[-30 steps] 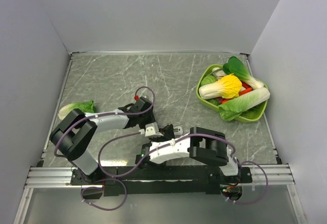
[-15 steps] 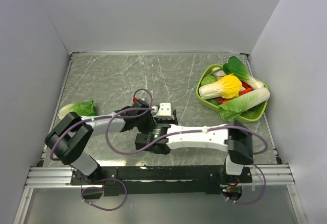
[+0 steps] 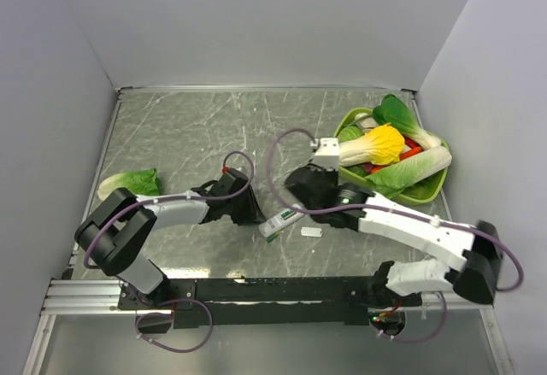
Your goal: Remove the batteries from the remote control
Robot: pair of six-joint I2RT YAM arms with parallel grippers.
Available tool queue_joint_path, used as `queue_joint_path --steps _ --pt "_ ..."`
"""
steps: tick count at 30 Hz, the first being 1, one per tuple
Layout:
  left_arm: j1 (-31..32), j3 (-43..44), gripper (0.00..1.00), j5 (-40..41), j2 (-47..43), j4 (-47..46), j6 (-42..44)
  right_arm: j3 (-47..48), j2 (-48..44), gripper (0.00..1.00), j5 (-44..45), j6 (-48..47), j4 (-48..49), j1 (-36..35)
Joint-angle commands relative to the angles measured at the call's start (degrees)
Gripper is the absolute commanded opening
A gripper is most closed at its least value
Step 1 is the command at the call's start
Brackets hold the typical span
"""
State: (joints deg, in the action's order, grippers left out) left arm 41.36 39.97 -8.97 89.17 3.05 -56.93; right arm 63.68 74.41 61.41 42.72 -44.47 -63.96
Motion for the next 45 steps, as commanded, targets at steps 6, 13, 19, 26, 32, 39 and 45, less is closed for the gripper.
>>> queue_joint_path --steps 6,13,19,26,32,39,45 --pt "2.2 -0.7 0.33 -1.9 -0.5 -2.6 -2.1 -12.0 -17.7 0.0 -27.1 -15.6 24.6 10.3" --pt "2.8 -1.5 0.33 -3.0 -0.4 -5.7 -3.0 -21.7 -25.5 0.0 -27.7 -8.5 27.0 11.6" --pt "3.5 -1.8 0.32 -5.6 0.8 -9.3 -4.2 -27.8 -28.7 0.0 -32.3 -7.7 33.5 13.0" --pt "3.5 -1.2 0.32 -6.1 2.2 -10.0 -4.2 -33.1 -28.6 0.0 -35.1 -5.3 38.9 13.9" --pt "3.6 -1.4 0.32 -6.7 2.9 -11.1 -4.7 -34.9 -27.4 0.0 -36.2 -4.0 42.9 14.4" --pt "3.5 0.0 0.32 -3.5 0.7 -7.9 -4.1 -36.7 -27.6 0.0 -36.6 -3.2 46.2 14.5" --pt "3.0 3.6 0.32 1.5 -1.1 -0.9 -2.2 -37.4 -26.5 0.0 -37.8 -3.2 49.1 14.8"
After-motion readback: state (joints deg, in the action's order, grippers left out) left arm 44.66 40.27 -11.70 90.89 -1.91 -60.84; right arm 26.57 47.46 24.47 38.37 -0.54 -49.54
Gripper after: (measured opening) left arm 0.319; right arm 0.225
